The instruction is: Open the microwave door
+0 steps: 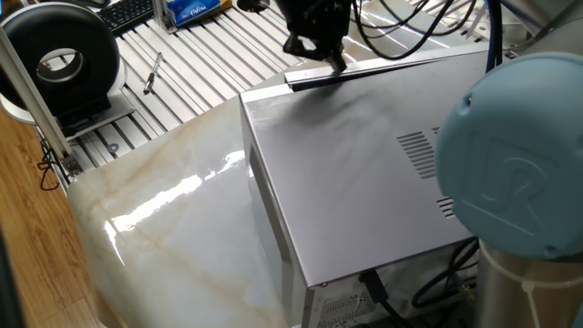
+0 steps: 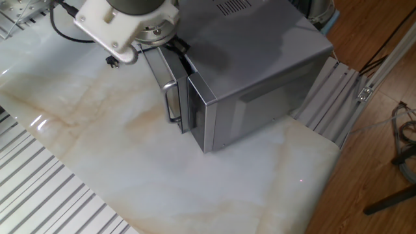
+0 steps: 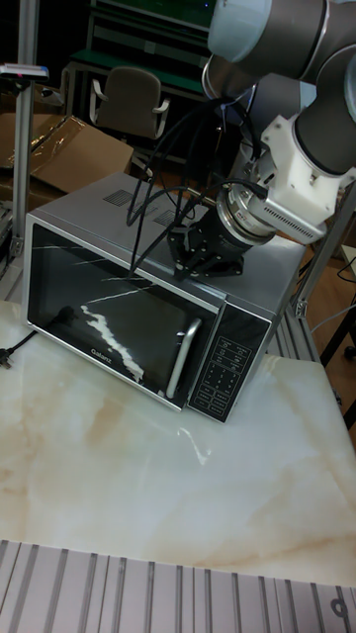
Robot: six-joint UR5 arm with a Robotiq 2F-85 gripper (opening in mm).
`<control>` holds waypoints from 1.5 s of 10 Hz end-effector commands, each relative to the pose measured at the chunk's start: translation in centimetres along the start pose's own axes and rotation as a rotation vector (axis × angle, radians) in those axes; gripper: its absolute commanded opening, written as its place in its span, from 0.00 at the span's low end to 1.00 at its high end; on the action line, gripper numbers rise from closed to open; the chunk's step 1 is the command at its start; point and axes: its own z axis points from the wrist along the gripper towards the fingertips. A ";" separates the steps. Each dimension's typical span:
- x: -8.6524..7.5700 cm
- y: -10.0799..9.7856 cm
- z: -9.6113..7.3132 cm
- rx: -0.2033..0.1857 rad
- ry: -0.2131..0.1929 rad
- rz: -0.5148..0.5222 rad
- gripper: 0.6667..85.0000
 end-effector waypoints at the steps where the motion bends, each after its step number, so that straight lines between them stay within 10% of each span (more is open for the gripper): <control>1: -0.5 2.4 -0.3 -0.094 -0.026 -0.002 0.01; 2: -1.2 1.2 -0.4 -0.046 -0.059 -0.035 0.01; 5: -1.1 3.0 -0.7 -0.123 -0.071 -0.049 0.01; 8: -2.8 -2.7 -0.9 0.114 -0.120 -0.128 0.01; 10: -2.7 -2.6 -1.7 0.147 -0.119 -0.130 0.01; 11: -2.6 -2.2 -1.5 0.127 -0.111 -0.122 0.01; 12: -1.6 0.5 -1.1 0.019 -0.071 -0.072 0.01; 14: -0.8 0.2 -1.0 0.031 -0.041 -0.053 0.01; 15: -0.3 1.6 -0.9 -0.026 -0.020 -0.020 0.01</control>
